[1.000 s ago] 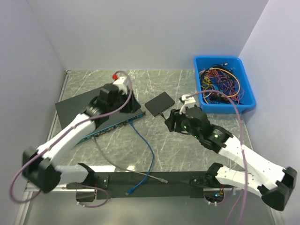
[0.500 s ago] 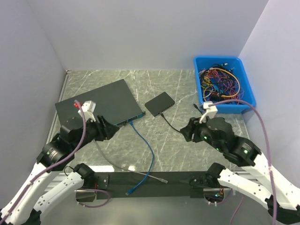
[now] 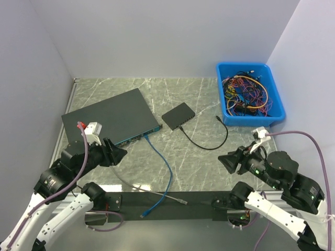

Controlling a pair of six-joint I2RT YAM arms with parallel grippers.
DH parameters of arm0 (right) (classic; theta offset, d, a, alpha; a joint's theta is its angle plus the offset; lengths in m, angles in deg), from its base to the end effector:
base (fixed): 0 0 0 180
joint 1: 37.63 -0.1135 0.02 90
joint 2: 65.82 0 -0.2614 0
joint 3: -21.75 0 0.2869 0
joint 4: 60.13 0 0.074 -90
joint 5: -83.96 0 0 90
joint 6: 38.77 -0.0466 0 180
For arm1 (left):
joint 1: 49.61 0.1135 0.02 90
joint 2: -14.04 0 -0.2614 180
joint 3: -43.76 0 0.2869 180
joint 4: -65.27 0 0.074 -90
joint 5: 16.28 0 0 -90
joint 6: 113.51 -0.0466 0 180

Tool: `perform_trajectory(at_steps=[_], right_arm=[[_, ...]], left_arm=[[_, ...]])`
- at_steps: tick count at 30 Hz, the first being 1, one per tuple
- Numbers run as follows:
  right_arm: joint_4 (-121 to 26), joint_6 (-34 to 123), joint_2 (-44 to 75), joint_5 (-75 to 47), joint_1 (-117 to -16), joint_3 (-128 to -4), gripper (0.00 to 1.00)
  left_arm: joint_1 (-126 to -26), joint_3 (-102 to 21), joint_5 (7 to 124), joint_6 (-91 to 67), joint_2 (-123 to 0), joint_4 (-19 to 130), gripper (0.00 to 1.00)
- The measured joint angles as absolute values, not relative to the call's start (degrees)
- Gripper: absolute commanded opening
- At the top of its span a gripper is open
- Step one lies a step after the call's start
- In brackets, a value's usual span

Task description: Insert the plug into the switch port

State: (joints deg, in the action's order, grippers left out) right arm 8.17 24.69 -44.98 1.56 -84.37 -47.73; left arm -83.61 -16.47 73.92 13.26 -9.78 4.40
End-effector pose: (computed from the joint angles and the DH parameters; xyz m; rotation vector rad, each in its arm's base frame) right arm 0.0583 0.0529 0.3814 -0.2558 1.9638 0.7264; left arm 0.1008 -0.0678 0.3394 -0.0528 2.0858 -0.7748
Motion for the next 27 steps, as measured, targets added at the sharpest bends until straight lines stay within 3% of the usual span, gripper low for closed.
perform_trajectory(at_steps=[27], right_arm=[[8.59,24.47,-58.99,-0.69,-84.37,-43.6,0.64]], left_arm=[[-81.84,-16.16,72.0,11.58,-11.5,4.44,0.57]])
